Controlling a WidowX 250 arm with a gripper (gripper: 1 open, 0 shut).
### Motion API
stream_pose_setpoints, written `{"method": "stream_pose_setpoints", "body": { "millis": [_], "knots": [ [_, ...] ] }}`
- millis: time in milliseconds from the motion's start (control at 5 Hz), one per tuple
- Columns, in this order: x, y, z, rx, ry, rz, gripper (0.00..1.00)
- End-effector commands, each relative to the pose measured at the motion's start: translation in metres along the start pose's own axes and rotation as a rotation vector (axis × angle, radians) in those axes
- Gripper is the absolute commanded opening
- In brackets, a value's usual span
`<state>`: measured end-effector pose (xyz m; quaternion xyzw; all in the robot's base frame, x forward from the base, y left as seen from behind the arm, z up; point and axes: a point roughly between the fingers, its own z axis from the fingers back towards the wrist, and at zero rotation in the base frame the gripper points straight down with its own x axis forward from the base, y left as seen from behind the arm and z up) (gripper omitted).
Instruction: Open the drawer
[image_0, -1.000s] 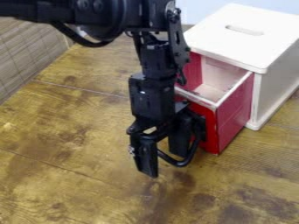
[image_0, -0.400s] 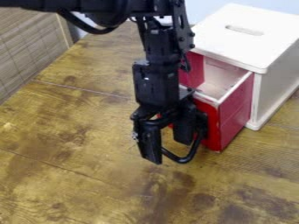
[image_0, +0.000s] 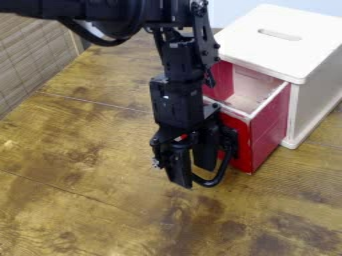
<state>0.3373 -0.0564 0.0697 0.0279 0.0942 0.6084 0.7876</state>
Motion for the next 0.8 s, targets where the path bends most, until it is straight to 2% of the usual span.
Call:
{"method": "stream_pose_setpoints", "body": {
  "millis": [0, 400, 600],
  "knots": [
    [0.006, 0.002, 0.000, -0.019, -0.046, 0.037, 1.00],
    [-0.006, 0.007, -0.013, -0.012, -0.089, -0.005, 1.00],
    [-0.008, 0.003, -0.004, -0.015, -0.084, -0.043, 1.00]
  ]
}}
